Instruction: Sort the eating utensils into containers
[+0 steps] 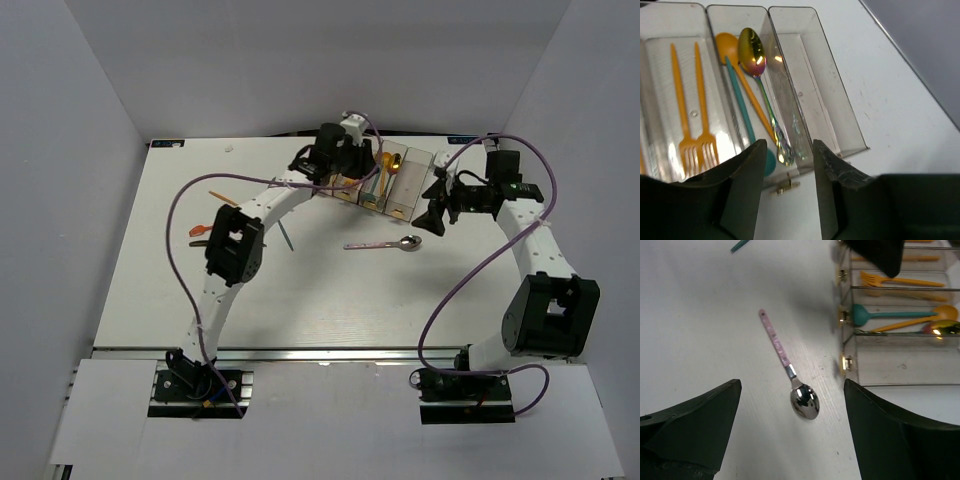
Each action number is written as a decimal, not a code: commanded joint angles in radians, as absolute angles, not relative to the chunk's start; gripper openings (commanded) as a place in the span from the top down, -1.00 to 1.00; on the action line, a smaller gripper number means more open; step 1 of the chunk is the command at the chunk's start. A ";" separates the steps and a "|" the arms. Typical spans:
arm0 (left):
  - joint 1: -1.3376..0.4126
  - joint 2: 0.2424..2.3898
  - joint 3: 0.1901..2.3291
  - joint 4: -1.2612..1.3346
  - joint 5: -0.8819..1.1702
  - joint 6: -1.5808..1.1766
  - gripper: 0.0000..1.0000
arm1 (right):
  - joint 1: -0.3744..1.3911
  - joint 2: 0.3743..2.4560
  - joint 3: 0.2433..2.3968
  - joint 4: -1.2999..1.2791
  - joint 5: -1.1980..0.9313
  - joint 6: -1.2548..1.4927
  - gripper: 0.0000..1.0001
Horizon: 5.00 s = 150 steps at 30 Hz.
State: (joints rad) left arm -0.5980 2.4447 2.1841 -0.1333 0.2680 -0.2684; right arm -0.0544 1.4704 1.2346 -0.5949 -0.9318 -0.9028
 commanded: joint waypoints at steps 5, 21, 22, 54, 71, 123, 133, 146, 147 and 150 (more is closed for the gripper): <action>-0.382 1.844 1.676 -0.098 0.343 -0.417 -0.19 | 0.052 1.552 1.330 -0.959 -0.965 -1.378 -0.79; -0.167 0.932 0.704 -0.235 0.192 -0.560 -0.55 | 0.201 1.624 1.247 -0.933 -0.715 -1.540 -0.79; -0.167 0.911 0.683 -0.239 0.180 -0.569 -0.55 | 0.209 1.638 1.252 -0.934 -0.697 -1.539 -0.79; -0.163 0.919 0.644 -0.262 0.132 -0.578 -0.62 | 0.078 1.710 1.384 -0.936 -0.793 -1.424 -0.59; -0.161 0.922 0.652 -0.278 0.124 -0.569 -0.61 | 0.316 1.902 1.405 -0.679 -0.437 -1.223 -0.61; -0.140 0.917 0.871 -0.519 -0.106 -0.732 -0.94 | 0.381 1.936 1.843 -0.640 -0.821 -0.665 1.00; -0.137 0.919 0.845 -0.520 -0.077 -0.785 -0.94 | 0.255 2.118 2.012 -0.066 -0.479 0.182 1.00; -0.135 0.914 0.836 -0.545 -0.077 -0.821 -0.94 | 0.206 2.276 2.025 0.127 -0.331 0.364 1.00; -0.135 0.914 0.838 -0.551 -0.077 -0.824 -0.94 | 0.204 2.278 2.020 0.126 -0.328 0.367 1.00; -0.135 0.900 0.825 -0.558 -0.083 -0.834 -0.94 | 0.187 2.257 1.967 0.129 -0.319 0.379 1.00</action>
State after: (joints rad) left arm -0.1394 0.9291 0.8383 -0.5369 -0.0872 -0.8177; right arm 0.2054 2.2993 1.9930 0.0376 -0.3489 0.3347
